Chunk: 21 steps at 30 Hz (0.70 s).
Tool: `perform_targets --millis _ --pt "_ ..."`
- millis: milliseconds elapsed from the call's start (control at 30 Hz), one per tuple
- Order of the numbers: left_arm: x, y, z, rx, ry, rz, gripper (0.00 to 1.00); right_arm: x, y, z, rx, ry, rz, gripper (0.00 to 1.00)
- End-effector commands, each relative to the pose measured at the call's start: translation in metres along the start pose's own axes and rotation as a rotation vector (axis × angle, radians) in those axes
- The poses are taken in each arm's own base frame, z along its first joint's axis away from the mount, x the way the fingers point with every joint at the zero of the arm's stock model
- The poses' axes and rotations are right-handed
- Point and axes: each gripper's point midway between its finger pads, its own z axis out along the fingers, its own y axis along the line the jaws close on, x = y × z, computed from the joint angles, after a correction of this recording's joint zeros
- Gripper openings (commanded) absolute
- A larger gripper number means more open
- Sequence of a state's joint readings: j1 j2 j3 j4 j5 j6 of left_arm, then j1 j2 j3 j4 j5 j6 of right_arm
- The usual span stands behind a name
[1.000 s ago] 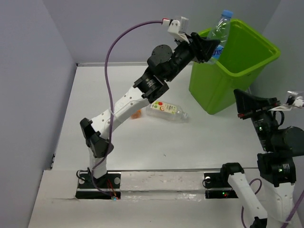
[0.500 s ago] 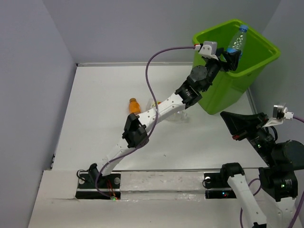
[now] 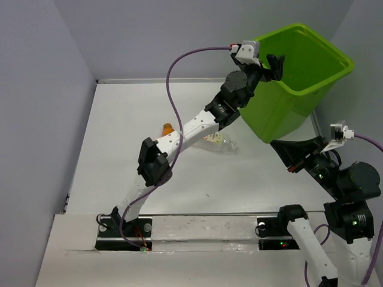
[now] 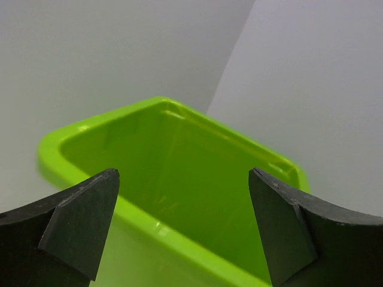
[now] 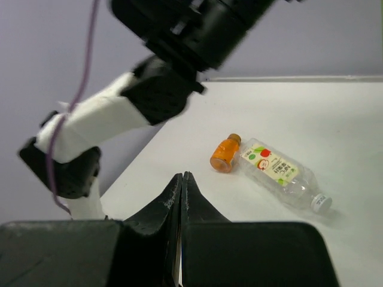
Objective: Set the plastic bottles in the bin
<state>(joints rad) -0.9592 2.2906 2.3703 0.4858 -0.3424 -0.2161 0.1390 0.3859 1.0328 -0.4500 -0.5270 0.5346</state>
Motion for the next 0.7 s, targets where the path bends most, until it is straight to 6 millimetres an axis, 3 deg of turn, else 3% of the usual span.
perform_targets --millis 0,67,100,167,267,300,333,367,400,433,467,500,533,567,667 --pt "-0.141 0.006 -0.057 -0.108 -0.059 0.081 0.99 0.023 -0.020 0.024 -0.001 0.145 0.014 0.00" --pt "-0.133 0.048 -0.085 -0.274 0.020 0.132 0.99 0.035 -0.030 0.033 -0.002 0.189 0.028 0.00" --pt "-0.126 0.069 -0.113 -0.337 0.076 0.128 0.99 0.039 -0.034 0.037 -0.002 0.203 0.037 0.00" --pt "-0.099 0.113 -0.153 -0.467 0.193 0.155 0.99 0.046 -0.041 0.048 -0.015 0.228 0.057 0.00" --pt "-0.049 0.198 -0.244 -0.667 0.367 0.122 0.99 0.062 -0.051 0.062 -0.027 0.276 0.088 0.02" --pt "-0.044 0.228 -0.262 -0.739 0.380 0.107 0.99 0.066 -0.054 0.066 -0.022 0.287 0.091 0.03" --pt "-0.035 0.245 -0.279 -0.780 0.398 0.073 0.99 0.076 -0.055 0.073 -0.030 0.322 0.102 0.05" --pt "-0.012 0.262 -0.305 -0.793 0.471 0.063 0.99 0.078 -0.058 0.079 -0.015 0.324 0.085 0.07" --pt "-0.010 0.281 -0.315 -0.834 0.477 0.052 0.99 0.087 -0.044 0.085 -0.055 0.356 0.074 0.10" --pt "-0.004 0.290 -0.323 -0.851 0.495 0.051 0.99 0.094 -0.040 0.091 -0.061 0.378 0.058 0.21" --pt "0.009 0.301 -0.335 -0.877 0.532 0.058 0.99 0.108 -0.054 0.105 0.005 0.413 0.017 0.32" --pt "0.015 0.307 -0.338 -0.891 0.549 0.060 0.99 0.116 -0.056 0.112 0.025 0.436 -0.010 0.44" --pt "0.018 0.315 -0.339 -0.909 0.552 0.053 0.99 0.126 -0.057 0.120 0.038 0.467 -0.032 0.66" --pt "0.032 0.322 -0.341 -0.920 0.594 0.059 0.99 0.142 -0.062 0.134 0.066 0.531 -0.074 0.73" --pt "0.052 0.339 -0.337 -0.943 0.655 0.079 0.99 0.152 -0.071 0.156 0.085 0.572 -0.140 0.84"
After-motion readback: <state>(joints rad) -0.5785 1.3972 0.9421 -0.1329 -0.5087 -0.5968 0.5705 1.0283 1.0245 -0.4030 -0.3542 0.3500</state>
